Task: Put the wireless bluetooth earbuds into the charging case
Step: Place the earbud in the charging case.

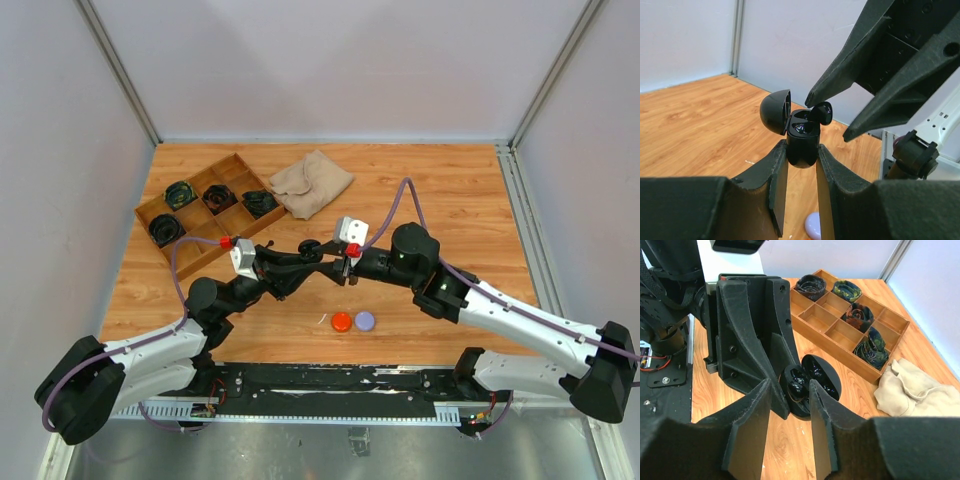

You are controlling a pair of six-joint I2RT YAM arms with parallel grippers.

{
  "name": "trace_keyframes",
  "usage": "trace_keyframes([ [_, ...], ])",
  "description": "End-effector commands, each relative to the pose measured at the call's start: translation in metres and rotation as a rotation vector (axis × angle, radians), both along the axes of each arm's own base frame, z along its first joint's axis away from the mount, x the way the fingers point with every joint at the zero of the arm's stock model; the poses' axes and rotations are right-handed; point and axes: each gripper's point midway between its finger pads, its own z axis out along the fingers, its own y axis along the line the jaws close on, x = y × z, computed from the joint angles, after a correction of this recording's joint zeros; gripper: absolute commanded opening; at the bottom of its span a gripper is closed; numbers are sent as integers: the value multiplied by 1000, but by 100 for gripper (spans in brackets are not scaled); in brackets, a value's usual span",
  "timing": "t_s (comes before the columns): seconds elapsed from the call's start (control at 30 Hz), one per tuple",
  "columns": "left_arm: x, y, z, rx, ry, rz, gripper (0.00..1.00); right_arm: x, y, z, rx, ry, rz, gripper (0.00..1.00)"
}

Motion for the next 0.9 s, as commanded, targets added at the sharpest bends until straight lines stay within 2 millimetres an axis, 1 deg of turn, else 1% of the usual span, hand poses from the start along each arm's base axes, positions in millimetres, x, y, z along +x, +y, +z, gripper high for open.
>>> trace_keyframes([
  [0.0, -1, 4, 19, -46, -60, 21, 0, -13, 1, 4, 1, -6, 45, 42],
  [0.17, 1, 5, 13, -27, -63, 31, 0, -12, -6, 11, 16, -17, 16, 57],
  [0.3, 1, 6, 7, -12, -62, 40, 0, -4, -18, 19, 34, -39, -57, 66],
  [0.4, 2, 6, 5, -7, -62, 47, 0, 2, -23, 22, 45, -33, -108, 74],
  [0.5, 2, 6, 4, -4, -62, 48, 0, 7, -23, 24, 58, -10, -141, 84],
  [0.63, 2, 6, 5, -5, -67, 46, 0, 13, -19, 25, 82, 24, -171, 96],
  [0.7, 1, 6, 6, -5, -68, 45, 0, 15, -16, 24, 86, 37, -174, 100],
  [0.87, 1, 6, 6, -5, -68, 46, 0, 26, -14, 20, 79, 64, -225, 98],
])
